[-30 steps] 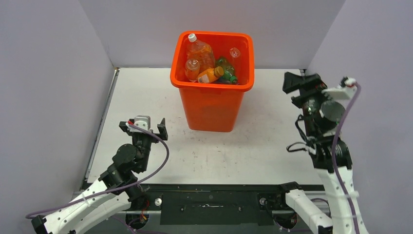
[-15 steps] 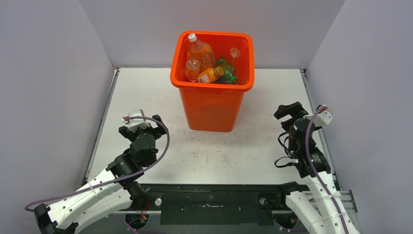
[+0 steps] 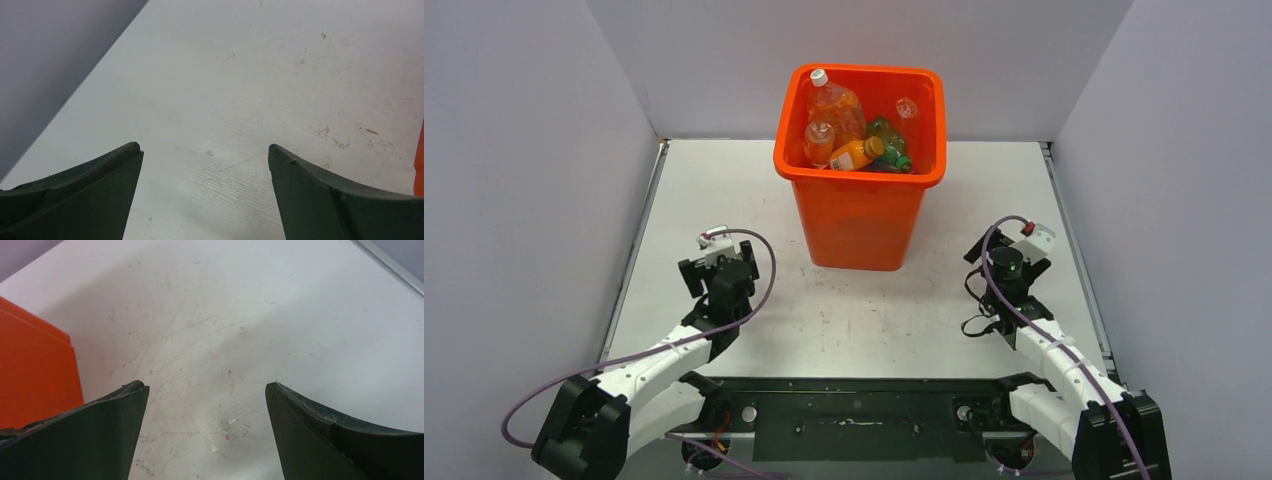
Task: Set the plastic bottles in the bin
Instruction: Reset both arms
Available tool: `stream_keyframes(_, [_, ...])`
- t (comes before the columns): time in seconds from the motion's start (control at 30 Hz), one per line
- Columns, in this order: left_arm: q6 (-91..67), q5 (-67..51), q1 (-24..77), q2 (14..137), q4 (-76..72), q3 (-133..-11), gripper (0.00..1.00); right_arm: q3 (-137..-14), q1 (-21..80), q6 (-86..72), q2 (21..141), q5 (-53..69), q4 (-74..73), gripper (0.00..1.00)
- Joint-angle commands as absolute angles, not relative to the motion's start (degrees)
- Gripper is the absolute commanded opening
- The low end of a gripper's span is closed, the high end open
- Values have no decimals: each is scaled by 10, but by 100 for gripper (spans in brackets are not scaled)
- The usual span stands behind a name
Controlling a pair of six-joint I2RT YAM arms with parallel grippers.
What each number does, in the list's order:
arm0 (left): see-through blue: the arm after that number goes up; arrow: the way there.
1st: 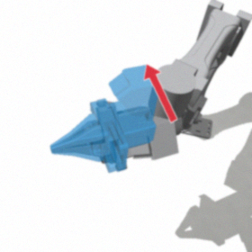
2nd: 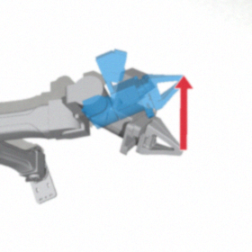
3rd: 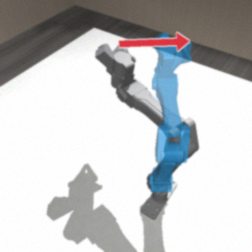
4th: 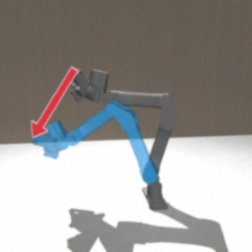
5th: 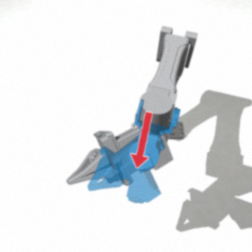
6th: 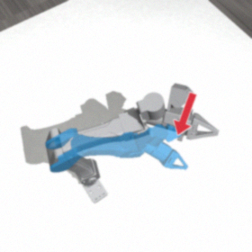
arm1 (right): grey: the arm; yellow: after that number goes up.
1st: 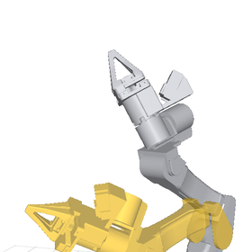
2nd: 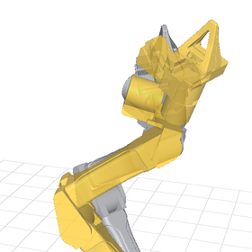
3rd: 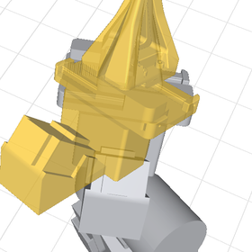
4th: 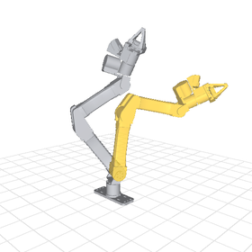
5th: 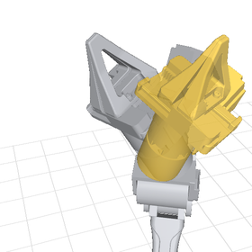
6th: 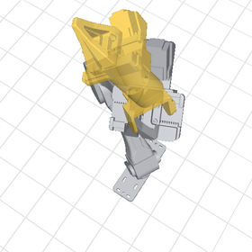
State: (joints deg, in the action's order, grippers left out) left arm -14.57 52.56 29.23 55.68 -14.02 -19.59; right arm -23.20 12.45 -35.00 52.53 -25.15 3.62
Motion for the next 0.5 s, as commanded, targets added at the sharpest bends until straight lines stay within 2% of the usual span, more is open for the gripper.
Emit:
stream_keyframes(0.0, [-137, 519, 271, 555, -238, -198, 96, -206, 117, -266, 527, -327, 179, 90])
stream_keyframes(0.17, [-149, 517, 228, 570, -283, -174, 96, -142, 106, -201, 548, -348, 296, 90])
stream_keyframes(0.3, [-184, 663, 207, 615, -311, -183, 96, -131, 107, -164, 624, -361, 371, 90])
stream_keyframes(0.33, [-184, 661, 198, 623, -318, -183, 96, -118, 108, -147, 644, -365, 432, 90])
stream_keyframes(0.47, [-194, 495, 149, 662, -362, -179, 96, -87, 113, -47, 765, -348, 638, 90])
